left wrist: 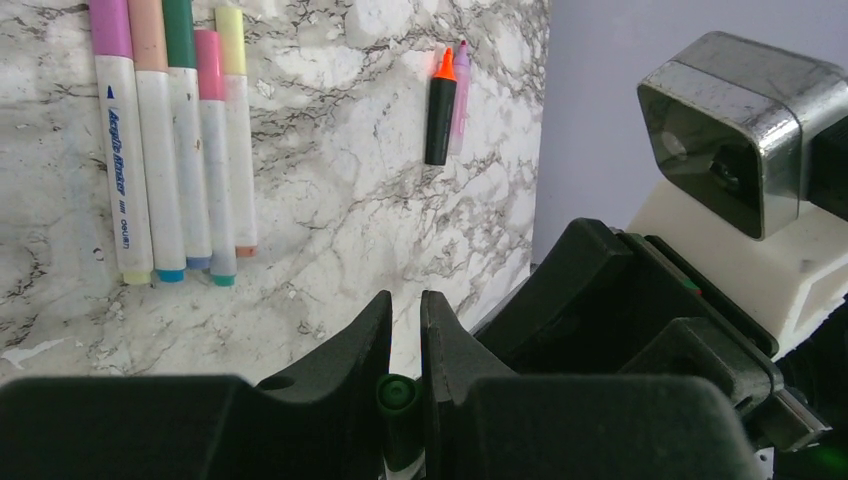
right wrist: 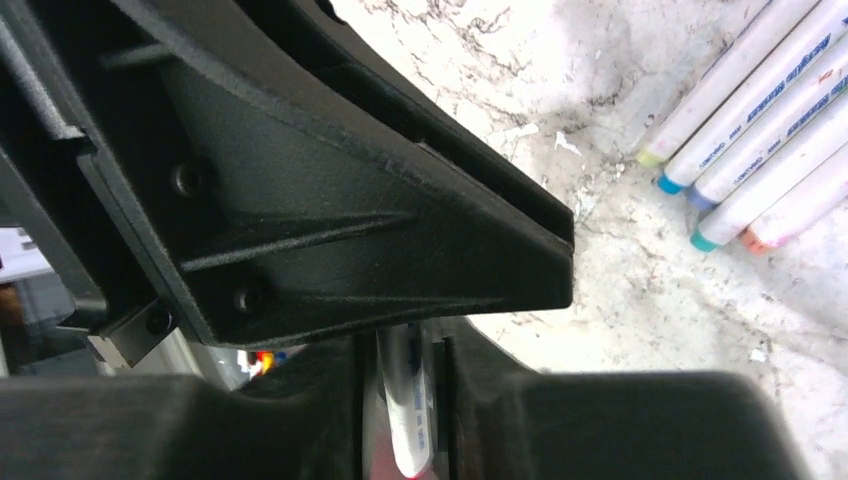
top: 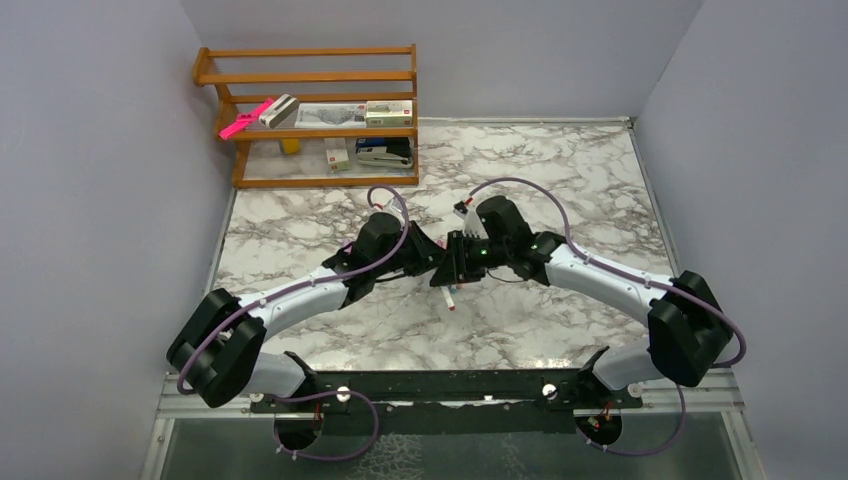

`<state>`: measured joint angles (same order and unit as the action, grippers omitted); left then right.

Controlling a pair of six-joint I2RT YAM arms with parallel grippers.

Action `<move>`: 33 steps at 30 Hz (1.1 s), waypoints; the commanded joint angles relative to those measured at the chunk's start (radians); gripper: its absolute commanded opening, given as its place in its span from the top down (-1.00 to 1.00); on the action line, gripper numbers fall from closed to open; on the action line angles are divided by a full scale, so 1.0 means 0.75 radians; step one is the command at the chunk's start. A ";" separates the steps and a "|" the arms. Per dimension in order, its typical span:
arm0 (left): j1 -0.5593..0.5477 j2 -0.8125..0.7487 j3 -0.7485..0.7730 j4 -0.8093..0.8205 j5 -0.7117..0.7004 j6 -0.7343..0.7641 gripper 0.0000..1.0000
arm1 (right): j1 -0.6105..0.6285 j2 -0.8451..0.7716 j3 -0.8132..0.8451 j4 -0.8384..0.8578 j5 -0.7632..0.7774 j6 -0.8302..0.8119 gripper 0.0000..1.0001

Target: Open the pen caps

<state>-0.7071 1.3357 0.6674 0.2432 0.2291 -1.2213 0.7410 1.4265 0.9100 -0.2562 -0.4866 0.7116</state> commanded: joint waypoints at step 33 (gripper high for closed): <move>0.079 0.014 0.111 -0.038 -0.023 0.055 1.00 | 0.027 -0.121 -0.101 0.068 -0.010 0.037 0.99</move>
<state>-0.6815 1.3643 0.7250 0.2012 0.2619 -1.1934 0.7452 1.3720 0.8570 -0.1795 -0.4595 0.7334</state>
